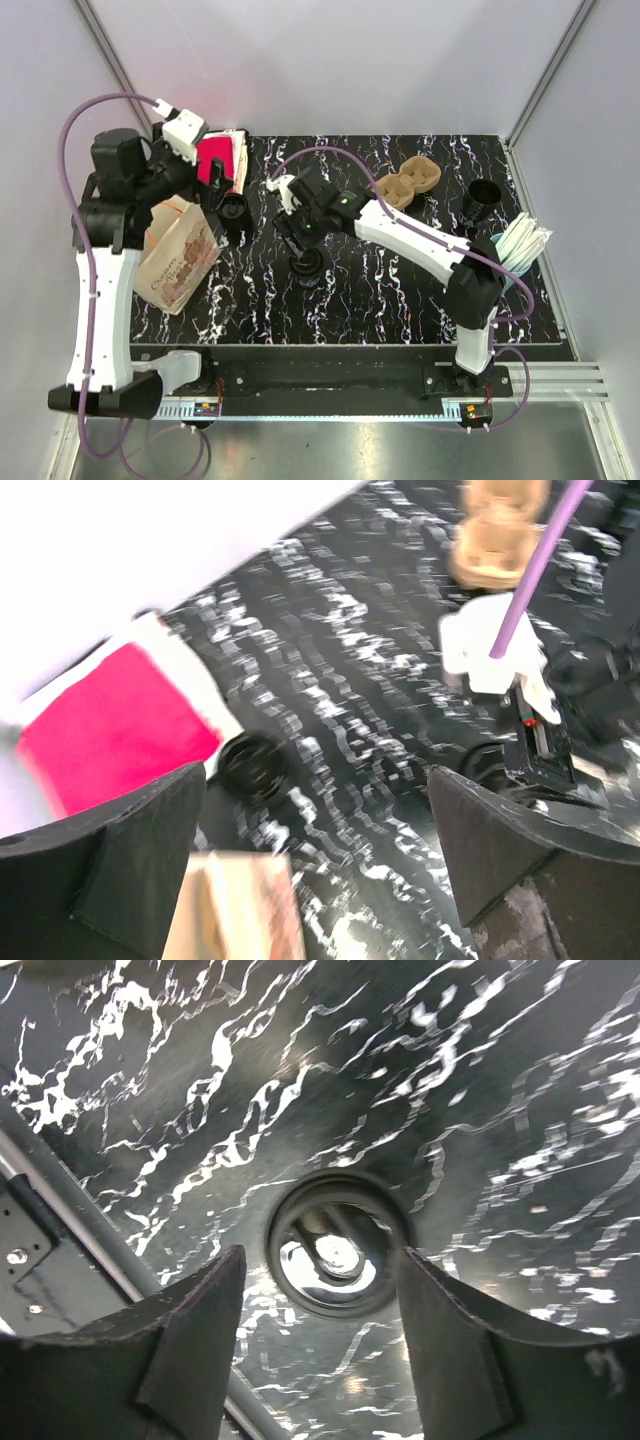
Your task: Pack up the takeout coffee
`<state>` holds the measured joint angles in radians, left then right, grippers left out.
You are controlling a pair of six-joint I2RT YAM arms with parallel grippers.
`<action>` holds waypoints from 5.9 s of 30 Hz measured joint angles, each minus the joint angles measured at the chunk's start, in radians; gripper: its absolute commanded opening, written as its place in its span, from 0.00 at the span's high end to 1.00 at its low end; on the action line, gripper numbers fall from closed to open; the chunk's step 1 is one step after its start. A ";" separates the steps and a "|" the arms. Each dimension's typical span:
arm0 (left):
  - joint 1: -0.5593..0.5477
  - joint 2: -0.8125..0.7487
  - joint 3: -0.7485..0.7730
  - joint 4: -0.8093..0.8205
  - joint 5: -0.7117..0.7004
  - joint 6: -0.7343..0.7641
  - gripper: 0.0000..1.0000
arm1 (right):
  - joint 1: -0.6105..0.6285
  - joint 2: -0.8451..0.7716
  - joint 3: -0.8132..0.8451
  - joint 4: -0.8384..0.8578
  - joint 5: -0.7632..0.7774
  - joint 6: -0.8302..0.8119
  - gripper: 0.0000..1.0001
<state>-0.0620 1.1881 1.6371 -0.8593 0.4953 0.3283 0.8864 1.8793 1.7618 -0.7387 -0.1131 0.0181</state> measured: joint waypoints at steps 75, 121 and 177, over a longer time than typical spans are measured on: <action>0.119 -0.088 -0.006 -0.306 -0.136 0.311 0.01 | -0.125 -0.285 -0.151 -0.066 0.003 -0.288 1.00; 0.155 -0.021 -0.126 -0.405 -0.175 0.427 1.00 | -0.324 -0.457 -0.195 -0.067 -0.092 -0.283 1.00; -0.779 0.706 0.513 -0.294 -0.238 0.034 0.01 | -0.610 -0.556 -0.082 -0.037 0.079 -0.245 1.00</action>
<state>-0.8413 1.8946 2.1498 -1.1534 0.2569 0.3618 0.2764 1.3235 1.6798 -0.7753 -0.0341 -0.2264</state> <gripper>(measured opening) 0.833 0.180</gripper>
